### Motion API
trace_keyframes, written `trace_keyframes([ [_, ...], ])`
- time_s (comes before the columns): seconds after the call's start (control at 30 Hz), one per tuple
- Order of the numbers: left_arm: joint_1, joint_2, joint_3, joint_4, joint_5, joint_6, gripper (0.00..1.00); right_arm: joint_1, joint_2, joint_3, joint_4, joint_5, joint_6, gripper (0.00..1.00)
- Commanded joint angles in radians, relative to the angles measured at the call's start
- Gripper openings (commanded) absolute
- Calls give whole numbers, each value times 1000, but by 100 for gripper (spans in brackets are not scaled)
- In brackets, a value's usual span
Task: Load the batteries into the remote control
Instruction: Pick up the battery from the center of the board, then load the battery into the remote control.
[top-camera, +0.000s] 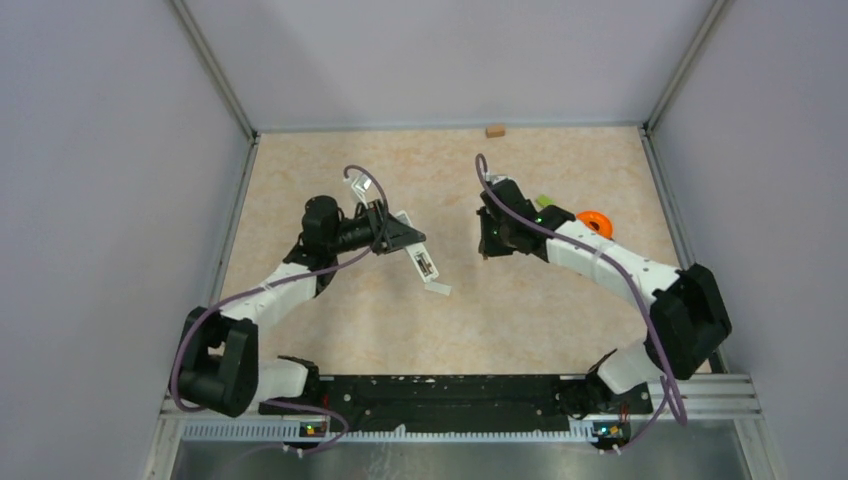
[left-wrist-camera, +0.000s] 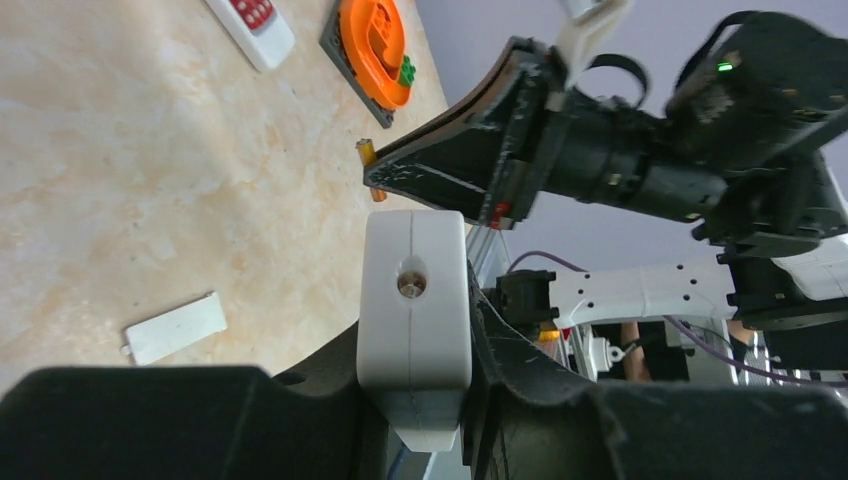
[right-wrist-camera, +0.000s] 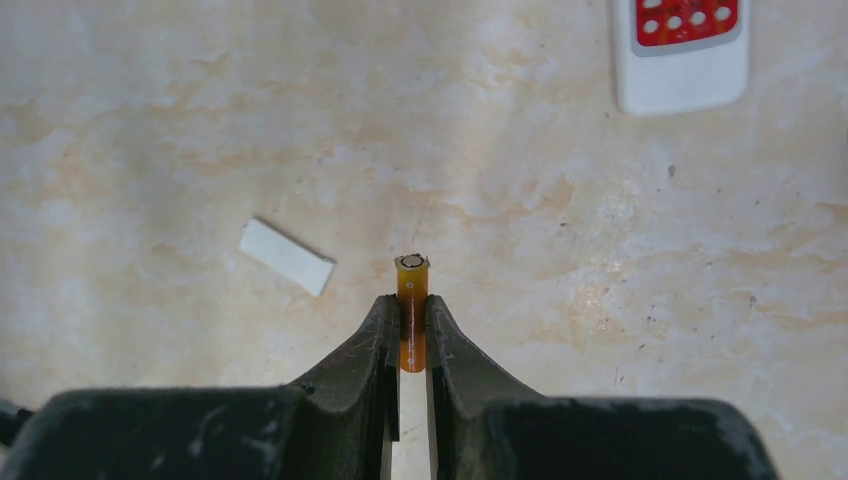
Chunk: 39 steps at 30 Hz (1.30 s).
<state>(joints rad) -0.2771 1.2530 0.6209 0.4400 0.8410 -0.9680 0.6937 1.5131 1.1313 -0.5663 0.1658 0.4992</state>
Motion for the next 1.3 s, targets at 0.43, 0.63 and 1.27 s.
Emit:
trace_keyframes([
  [0.43,-128,257,205,205,83,-138,0,36,-201,127,-56,-352,-32,5],
  [0.63,-128,254,202,157,61,-107,0,40,-208,147,-43,-360,-26,5],
  [1.27,-127,235,193,120,47,-107,0,134,-135,187,-63,-282,-53,9],
])
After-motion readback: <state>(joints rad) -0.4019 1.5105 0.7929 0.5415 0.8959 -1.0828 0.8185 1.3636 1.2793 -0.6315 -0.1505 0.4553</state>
